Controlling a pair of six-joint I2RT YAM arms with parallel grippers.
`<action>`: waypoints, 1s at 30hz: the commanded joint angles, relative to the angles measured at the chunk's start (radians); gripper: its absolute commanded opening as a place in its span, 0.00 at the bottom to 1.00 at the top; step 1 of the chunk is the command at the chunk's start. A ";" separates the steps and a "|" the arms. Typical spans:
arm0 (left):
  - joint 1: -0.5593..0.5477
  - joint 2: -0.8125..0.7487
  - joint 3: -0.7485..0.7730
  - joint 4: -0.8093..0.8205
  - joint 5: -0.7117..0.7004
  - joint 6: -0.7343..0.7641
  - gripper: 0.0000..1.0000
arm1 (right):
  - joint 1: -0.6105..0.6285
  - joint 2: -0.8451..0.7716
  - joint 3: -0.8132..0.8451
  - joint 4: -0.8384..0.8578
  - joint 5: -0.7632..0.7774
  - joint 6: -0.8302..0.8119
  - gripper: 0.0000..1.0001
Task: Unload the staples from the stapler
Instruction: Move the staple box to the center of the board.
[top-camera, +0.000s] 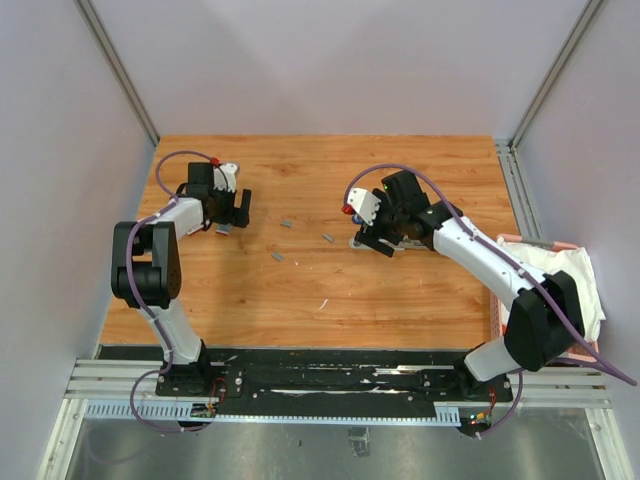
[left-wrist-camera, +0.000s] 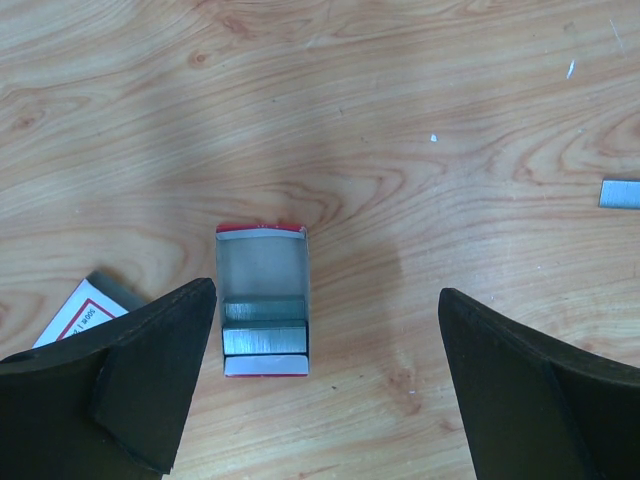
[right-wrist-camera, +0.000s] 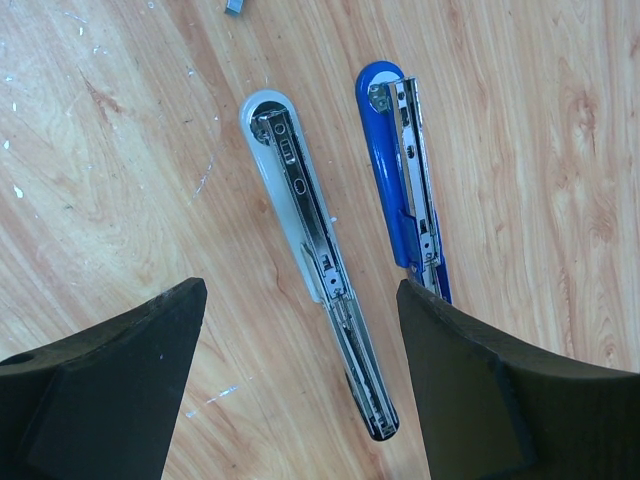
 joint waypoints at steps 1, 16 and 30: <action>0.007 0.023 0.048 -0.020 -0.013 -0.028 0.98 | 0.017 0.014 -0.014 0.005 0.012 -0.011 0.79; 0.007 0.086 0.074 -0.028 -0.047 -0.098 0.98 | 0.028 0.036 -0.012 0.006 0.029 -0.014 0.79; 0.007 0.070 0.028 -0.033 0.039 -0.063 0.98 | 0.037 0.044 -0.013 0.012 0.037 -0.008 0.79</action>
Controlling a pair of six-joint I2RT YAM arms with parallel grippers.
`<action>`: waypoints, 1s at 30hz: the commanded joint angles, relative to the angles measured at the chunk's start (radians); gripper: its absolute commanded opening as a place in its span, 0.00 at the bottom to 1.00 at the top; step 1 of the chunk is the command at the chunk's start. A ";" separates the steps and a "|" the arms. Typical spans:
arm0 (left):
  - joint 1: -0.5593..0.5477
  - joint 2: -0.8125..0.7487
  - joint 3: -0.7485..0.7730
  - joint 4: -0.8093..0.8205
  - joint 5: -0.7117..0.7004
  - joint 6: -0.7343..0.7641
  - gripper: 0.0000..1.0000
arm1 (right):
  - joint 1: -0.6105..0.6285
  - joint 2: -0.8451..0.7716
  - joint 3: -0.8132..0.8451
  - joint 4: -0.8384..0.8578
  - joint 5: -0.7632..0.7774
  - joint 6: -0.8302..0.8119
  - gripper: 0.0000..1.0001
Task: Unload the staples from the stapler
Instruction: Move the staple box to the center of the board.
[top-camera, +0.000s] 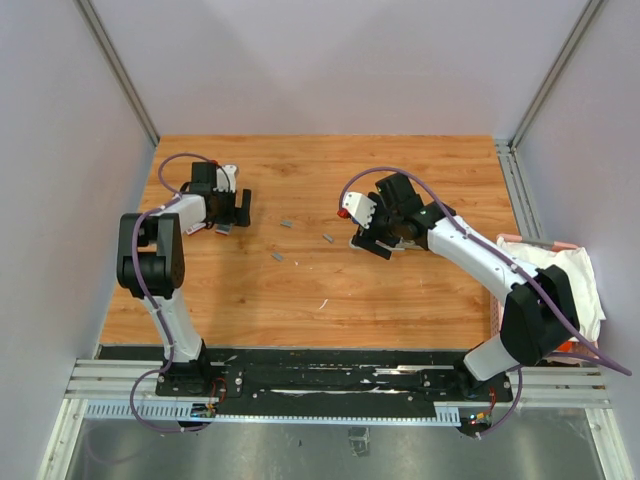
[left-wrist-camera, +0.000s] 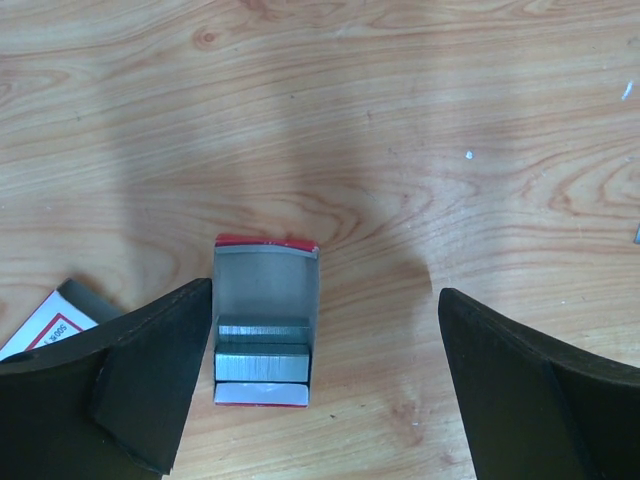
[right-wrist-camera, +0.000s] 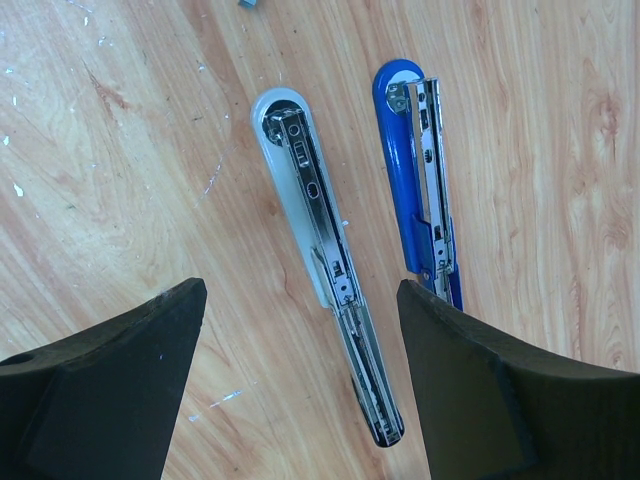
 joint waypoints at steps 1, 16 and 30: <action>0.005 -0.027 -0.044 0.000 0.091 0.029 0.98 | 0.016 0.005 -0.013 0.014 0.017 0.000 0.79; -0.069 -0.143 -0.184 0.006 0.158 0.120 0.98 | 0.018 -0.019 0.060 -0.040 -0.096 0.012 0.80; -0.155 -0.151 -0.195 -0.037 0.089 0.190 0.98 | 0.049 0.058 0.231 -0.051 -0.168 0.026 0.80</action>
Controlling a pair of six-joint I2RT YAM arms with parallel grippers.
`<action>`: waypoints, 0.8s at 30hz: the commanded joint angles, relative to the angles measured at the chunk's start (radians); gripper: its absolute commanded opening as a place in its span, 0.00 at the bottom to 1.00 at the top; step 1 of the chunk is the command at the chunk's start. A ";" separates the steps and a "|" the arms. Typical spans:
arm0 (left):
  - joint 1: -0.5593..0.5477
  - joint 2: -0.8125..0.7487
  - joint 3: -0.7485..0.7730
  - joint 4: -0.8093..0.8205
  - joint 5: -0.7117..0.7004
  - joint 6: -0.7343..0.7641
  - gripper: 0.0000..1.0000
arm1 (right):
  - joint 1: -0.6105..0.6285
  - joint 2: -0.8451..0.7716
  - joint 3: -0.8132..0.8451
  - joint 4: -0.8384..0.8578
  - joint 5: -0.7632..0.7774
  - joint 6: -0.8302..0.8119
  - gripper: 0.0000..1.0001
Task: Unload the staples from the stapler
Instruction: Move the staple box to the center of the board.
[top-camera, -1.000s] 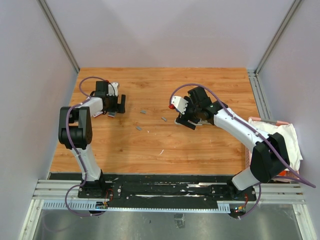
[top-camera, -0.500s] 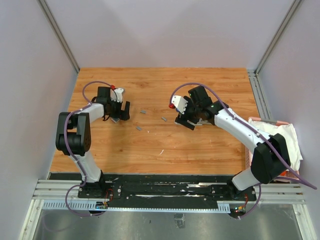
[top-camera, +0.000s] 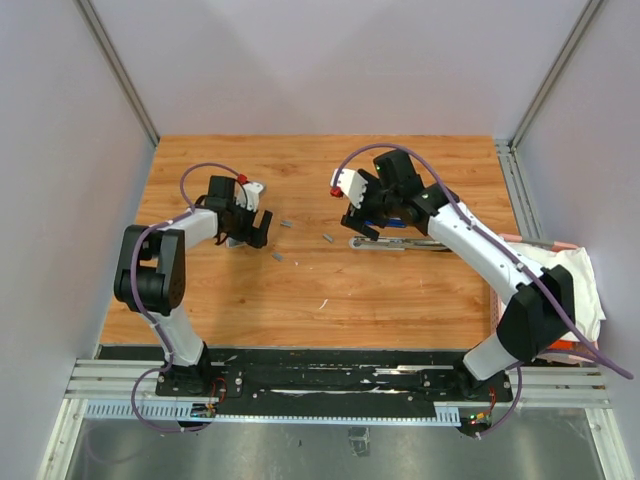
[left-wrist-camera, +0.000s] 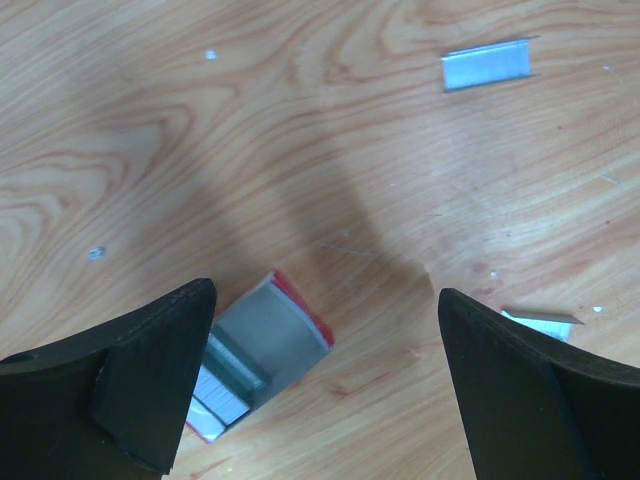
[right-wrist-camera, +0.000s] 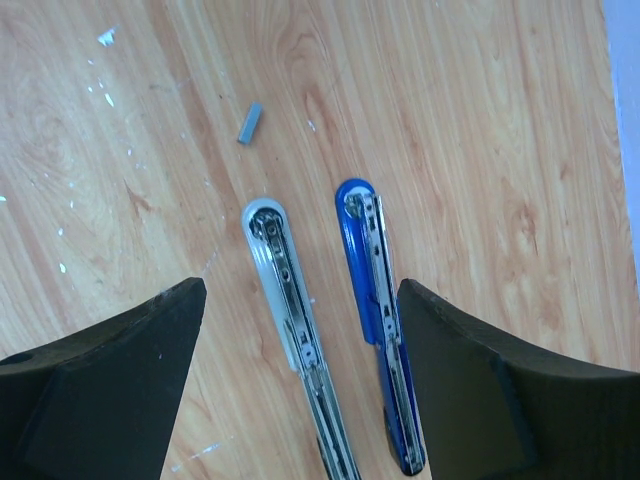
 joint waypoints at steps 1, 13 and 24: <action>-0.050 -0.024 -0.028 -0.050 -0.015 0.036 0.98 | 0.049 0.045 0.043 -0.015 -0.044 0.022 0.80; -0.082 -0.060 -0.066 -0.049 -0.016 0.083 0.98 | 0.164 0.110 0.033 0.016 -0.036 0.040 0.80; -0.085 -0.108 -0.086 -0.042 -0.028 0.090 0.96 | 0.219 0.122 0.014 0.021 -0.013 0.042 0.80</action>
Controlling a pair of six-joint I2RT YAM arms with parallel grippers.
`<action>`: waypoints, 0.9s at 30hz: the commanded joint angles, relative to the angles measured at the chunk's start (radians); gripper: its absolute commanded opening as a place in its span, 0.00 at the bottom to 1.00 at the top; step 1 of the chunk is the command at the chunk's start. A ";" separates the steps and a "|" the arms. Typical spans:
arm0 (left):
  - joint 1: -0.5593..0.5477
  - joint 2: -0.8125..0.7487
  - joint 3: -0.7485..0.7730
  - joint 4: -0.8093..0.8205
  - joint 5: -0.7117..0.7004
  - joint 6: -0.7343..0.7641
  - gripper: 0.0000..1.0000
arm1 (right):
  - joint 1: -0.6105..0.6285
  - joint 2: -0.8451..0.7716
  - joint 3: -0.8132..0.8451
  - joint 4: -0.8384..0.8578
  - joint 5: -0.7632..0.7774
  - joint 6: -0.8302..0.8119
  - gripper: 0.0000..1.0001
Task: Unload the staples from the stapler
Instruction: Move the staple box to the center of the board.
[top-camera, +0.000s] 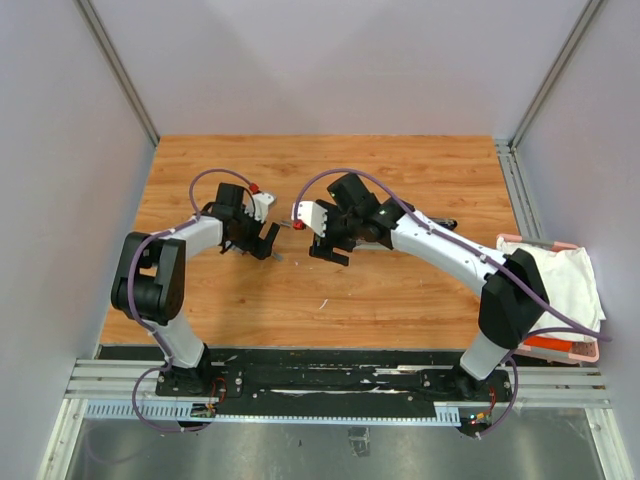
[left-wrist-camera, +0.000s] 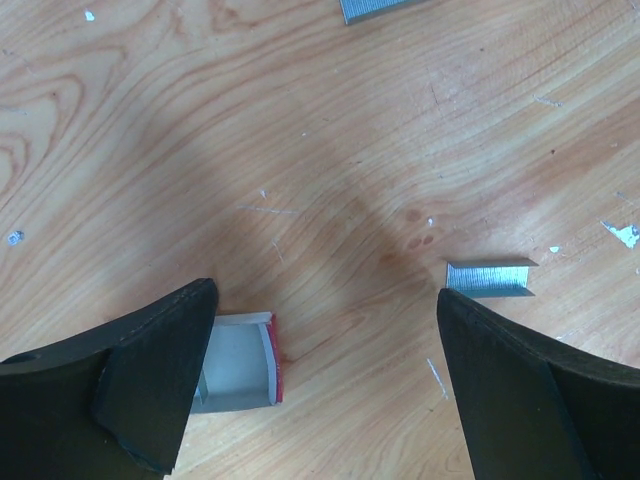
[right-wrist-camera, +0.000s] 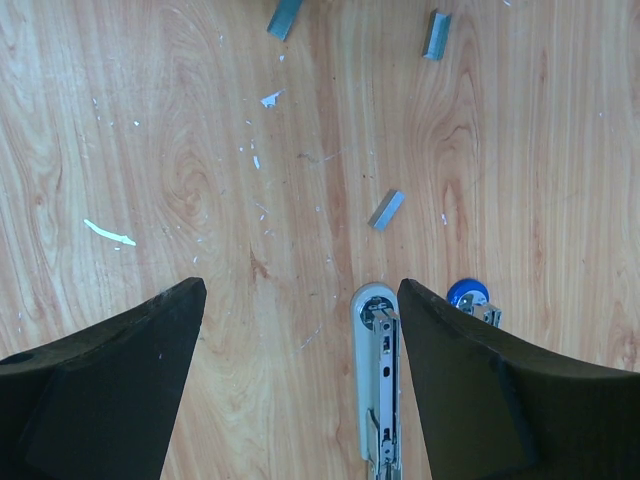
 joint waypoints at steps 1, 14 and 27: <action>-0.008 -0.054 -0.022 -0.013 -0.005 0.015 0.96 | 0.010 -0.014 -0.008 0.007 0.012 0.012 0.80; 0.048 -0.116 0.147 -0.061 -0.048 -0.045 0.98 | 0.009 0.062 0.018 0.025 0.011 0.027 0.79; 0.179 0.034 0.232 -0.144 0.001 -0.070 0.98 | 0.015 0.073 0.009 0.022 0.007 0.055 0.78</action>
